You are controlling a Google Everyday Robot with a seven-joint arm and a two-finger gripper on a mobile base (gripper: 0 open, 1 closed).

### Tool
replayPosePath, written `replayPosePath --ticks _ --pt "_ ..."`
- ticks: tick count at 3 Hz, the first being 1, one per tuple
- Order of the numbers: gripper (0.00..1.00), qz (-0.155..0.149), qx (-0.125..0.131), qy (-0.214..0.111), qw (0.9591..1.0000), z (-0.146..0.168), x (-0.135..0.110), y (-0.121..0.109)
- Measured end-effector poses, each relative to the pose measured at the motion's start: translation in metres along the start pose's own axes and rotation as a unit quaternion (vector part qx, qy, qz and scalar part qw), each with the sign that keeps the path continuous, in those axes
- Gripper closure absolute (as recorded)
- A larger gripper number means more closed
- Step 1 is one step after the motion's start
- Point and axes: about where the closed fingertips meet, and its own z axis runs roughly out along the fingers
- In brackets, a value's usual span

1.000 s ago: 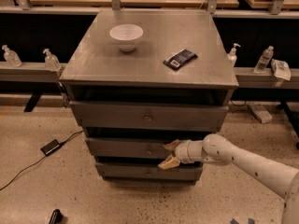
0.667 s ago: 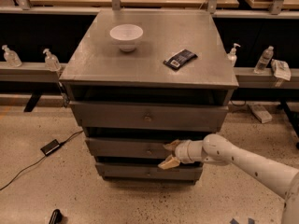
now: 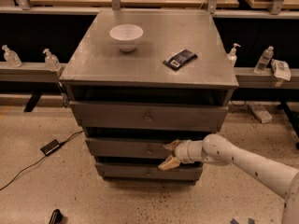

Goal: Open middle drawer

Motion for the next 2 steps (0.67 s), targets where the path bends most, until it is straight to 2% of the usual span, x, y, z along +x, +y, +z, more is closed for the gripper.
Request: replayPosePath --ticks 1,2 --pt "0.04 0.000 0.000 0.000 1.0000 -0.0001 0.0000 0.0002" --pt "0.09 0.000 0.000 0.000 1.0000 -0.0018 0.0004 0.0038"
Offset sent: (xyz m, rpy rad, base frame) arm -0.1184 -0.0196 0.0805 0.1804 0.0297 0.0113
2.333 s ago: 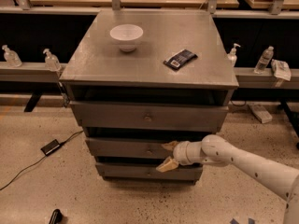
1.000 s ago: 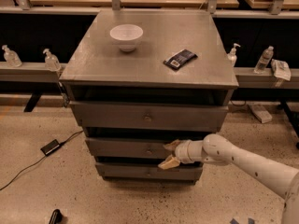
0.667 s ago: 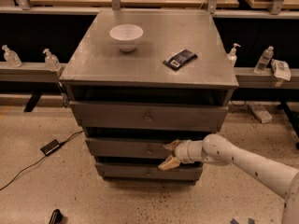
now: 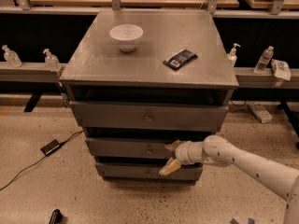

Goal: Open middle drawer

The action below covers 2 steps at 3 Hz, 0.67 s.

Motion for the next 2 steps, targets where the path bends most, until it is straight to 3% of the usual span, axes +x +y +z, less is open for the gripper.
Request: replayPosePath --ticks 1,2 --pt "0.31 0.000 0.000 0.000 1.0000 -0.001 0.000 0.002" --pt "0.33 0.007 -0.002 -0.015 0.9999 -0.025 -0.009 0.020"
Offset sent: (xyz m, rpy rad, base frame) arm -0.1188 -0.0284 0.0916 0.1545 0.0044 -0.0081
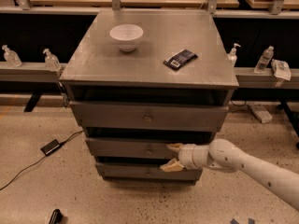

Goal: Open middle drawer

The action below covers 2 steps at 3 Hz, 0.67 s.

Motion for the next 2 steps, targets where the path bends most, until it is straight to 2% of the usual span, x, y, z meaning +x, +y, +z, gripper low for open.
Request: replayPosePath --ticks 1,2 --pt "0.30 0.006 0.003 -0.030 0.9995 -0.053 -0.024 0.034" --pt "0.29 0.006 0.014 -0.041 0.9991 -0.068 -0.028 0.038"
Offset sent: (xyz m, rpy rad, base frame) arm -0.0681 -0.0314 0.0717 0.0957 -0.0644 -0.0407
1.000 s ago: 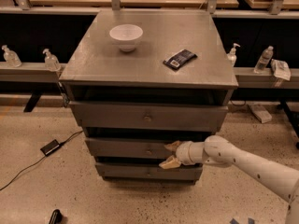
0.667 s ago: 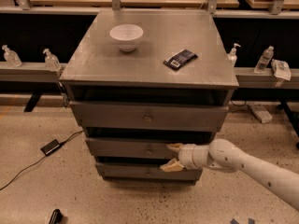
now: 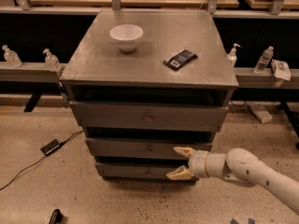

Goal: Open middle drawer

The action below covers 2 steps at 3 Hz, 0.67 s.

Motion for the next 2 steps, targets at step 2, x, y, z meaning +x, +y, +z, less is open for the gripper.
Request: replayPosePath --ticks 2 --pt "0.31 -0.044 -0.011 0.035 0.9984 0.046 0.034 -0.042"
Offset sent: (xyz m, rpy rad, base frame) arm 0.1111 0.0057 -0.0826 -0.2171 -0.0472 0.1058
